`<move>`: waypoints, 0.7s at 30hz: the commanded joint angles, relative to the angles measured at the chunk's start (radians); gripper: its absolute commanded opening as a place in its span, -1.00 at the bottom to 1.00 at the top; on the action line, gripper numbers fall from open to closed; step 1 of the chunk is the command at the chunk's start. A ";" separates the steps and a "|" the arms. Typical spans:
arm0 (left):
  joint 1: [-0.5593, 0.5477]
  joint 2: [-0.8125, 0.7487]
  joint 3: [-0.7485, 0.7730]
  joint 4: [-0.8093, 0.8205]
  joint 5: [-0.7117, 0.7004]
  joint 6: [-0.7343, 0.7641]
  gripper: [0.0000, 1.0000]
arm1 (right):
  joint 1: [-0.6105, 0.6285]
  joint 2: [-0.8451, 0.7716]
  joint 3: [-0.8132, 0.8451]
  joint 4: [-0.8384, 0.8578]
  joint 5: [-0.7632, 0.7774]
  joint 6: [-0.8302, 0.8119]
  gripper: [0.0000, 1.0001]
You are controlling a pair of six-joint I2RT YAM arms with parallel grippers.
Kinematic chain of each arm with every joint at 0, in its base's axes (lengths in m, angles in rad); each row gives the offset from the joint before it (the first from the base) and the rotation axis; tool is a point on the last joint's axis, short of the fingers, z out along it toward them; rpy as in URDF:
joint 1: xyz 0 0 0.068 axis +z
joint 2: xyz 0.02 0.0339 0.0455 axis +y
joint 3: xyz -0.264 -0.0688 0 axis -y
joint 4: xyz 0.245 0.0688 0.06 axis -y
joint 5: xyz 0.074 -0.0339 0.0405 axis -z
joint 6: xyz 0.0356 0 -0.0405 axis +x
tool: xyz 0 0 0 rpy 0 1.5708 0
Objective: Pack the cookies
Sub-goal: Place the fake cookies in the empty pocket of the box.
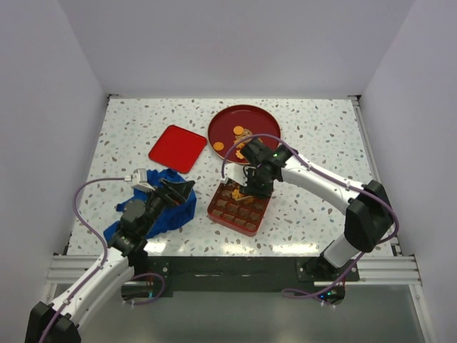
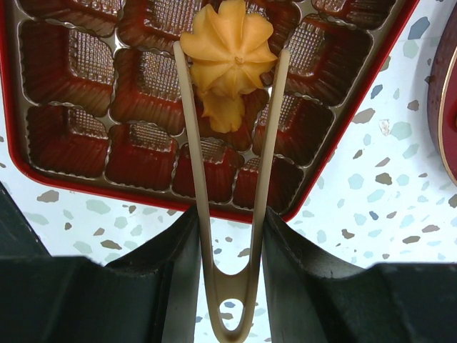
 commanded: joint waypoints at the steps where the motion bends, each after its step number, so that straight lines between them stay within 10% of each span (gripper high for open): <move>1: 0.008 0.012 -0.002 0.041 -0.008 0.009 1.00 | 0.005 -0.009 0.022 0.001 0.008 -0.002 -0.42; 21: 0.008 0.002 -0.002 0.032 -0.008 0.009 1.00 | 0.005 0.005 0.030 0.008 0.014 0.004 -0.14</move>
